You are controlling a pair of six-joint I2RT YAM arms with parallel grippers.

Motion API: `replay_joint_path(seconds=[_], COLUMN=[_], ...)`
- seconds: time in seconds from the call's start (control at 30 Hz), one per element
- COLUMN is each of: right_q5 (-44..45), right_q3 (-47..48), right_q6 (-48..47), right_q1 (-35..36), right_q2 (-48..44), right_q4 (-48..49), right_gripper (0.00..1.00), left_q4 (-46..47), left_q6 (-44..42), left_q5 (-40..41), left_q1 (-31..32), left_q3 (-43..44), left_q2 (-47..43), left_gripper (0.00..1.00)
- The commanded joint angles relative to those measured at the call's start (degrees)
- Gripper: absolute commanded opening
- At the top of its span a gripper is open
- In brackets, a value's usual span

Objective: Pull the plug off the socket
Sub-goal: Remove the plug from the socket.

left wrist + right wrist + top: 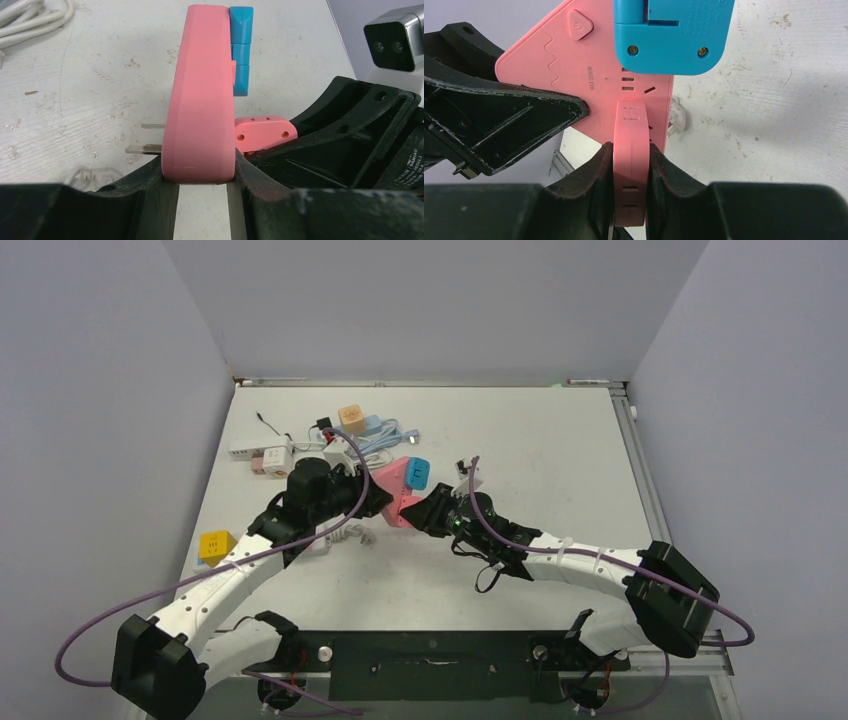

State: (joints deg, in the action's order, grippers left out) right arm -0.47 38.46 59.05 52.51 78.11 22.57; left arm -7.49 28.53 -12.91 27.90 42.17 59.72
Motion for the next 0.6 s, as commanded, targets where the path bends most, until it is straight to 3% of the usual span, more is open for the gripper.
replay_joint_path(seconds=[0.0, 0.57], right_q5=[4.0, 2.4], right_q3=[2.0, 2.8], right_q6=[-2.2, -1.1], right_q1=[-0.5, 0.1], right_q2=[-1.0, -0.6], right_q4=[-2.4, -0.1], right_gripper=[0.05, 0.05], left_q4=[1.4, -2.1], left_q6=[-3.9, -8.3], left_q5=[7.6, 14.5], left_q1=[0.0, 5.7], left_q3=[3.8, 5.8], left_q2=[0.0, 2.3], left_gripper=[0.0, 0.0])
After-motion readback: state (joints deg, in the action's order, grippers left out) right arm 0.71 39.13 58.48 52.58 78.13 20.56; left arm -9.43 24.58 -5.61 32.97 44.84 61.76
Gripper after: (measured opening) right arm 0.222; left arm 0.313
